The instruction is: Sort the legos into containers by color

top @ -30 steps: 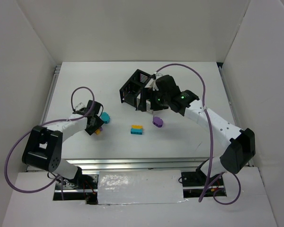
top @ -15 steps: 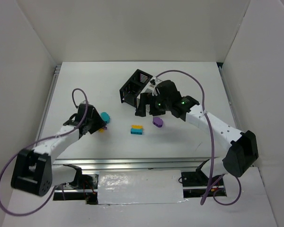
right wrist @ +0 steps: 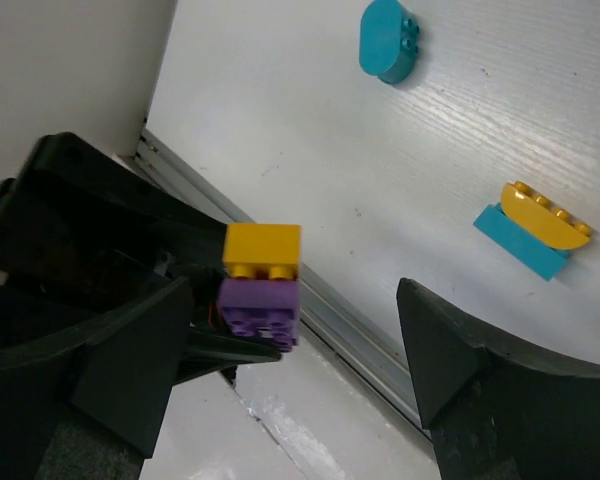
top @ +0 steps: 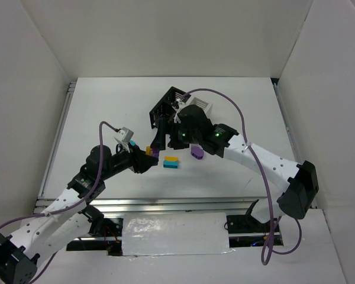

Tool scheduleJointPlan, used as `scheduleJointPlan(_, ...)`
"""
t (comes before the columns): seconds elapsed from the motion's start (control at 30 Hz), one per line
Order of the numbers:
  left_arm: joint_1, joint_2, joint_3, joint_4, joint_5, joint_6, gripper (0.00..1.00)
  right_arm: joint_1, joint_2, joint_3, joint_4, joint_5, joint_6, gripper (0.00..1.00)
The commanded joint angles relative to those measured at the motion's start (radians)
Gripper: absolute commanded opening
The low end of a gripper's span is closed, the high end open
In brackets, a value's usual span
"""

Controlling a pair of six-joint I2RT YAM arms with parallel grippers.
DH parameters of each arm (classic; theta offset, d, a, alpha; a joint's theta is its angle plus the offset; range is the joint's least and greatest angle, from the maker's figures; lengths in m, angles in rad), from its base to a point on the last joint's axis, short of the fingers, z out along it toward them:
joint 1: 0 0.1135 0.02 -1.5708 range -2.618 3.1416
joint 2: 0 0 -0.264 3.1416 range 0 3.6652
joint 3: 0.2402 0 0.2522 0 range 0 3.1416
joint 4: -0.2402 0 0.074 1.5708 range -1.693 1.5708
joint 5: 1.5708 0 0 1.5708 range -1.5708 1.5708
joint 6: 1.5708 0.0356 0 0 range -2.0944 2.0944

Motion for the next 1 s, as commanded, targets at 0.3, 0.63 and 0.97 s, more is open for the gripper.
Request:
scheduleJointPlan(0.3,-0.079,0.004,0.033,0.075,-0.039,0.116,0.0,0.108,0.023,0.05,-0.062,0.098,0.021,0.67)
scheduleJointPlan(0.63,-0.08,0.001,0.033,0.112,-0.003,0.124,0.0,0.116,0.041,-0.024,0.028,0.012,0.024,0.21)
scheduleJointPlan(0.97,-0.082,-0.035,0.06,0.045,-0.025,0.04,0.99,0.076,-0.054,-0.19,0.301,-0.06,-0.08,0.0)
